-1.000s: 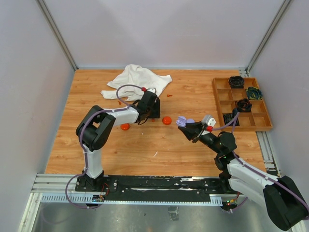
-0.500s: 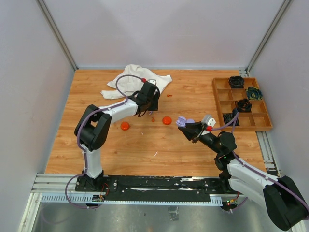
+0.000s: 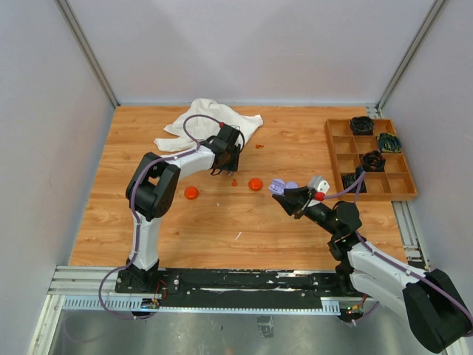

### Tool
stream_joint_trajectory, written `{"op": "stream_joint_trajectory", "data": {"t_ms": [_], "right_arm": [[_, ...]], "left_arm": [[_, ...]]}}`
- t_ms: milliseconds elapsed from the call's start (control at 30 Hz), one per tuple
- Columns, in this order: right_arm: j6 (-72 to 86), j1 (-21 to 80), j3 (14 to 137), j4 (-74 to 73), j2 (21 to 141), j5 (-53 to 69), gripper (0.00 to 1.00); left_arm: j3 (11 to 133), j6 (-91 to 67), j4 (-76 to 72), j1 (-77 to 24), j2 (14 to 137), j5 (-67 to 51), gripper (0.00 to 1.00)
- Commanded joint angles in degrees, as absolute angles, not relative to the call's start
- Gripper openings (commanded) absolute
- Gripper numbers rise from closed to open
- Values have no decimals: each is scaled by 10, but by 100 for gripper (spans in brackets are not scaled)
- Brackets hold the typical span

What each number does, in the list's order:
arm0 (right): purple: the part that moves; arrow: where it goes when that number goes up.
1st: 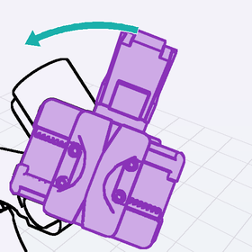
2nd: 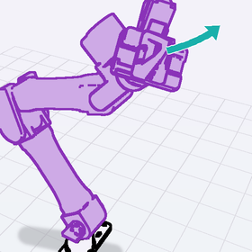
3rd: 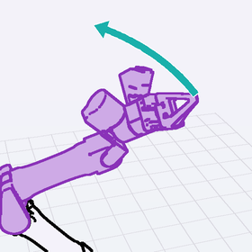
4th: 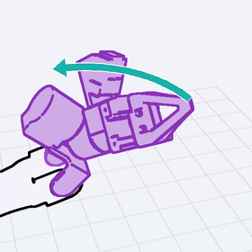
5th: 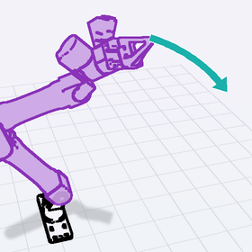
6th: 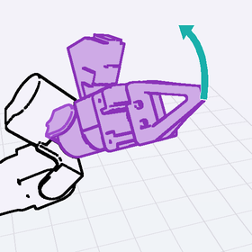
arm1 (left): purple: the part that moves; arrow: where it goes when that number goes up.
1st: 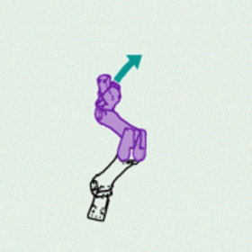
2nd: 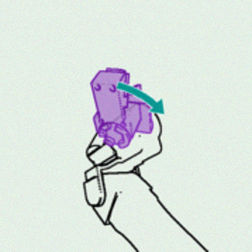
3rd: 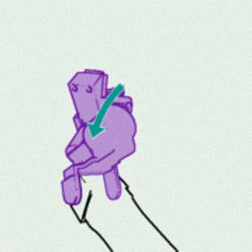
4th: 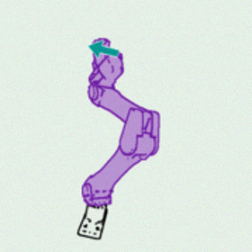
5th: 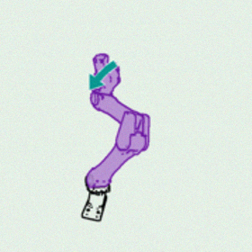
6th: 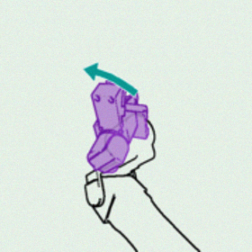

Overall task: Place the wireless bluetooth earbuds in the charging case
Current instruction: Pick up the earbud from the center of the board.

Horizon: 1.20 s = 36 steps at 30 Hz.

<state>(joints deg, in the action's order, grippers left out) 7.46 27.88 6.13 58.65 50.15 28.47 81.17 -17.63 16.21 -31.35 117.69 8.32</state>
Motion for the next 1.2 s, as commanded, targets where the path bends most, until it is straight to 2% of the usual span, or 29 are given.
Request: {"op": "stream_joint_trajectory", "data": {"t_ms": [0, 1167], "right_arm": [[72, 262, 70, 601, 499, 286, 2], [75, 262, 70, 598, 489, 289, 2]], "left_arm": [[835, -167, 182, -308, 1193, 64, 37], [894, -161, 283, -309, 1235, 74, 32]]}}
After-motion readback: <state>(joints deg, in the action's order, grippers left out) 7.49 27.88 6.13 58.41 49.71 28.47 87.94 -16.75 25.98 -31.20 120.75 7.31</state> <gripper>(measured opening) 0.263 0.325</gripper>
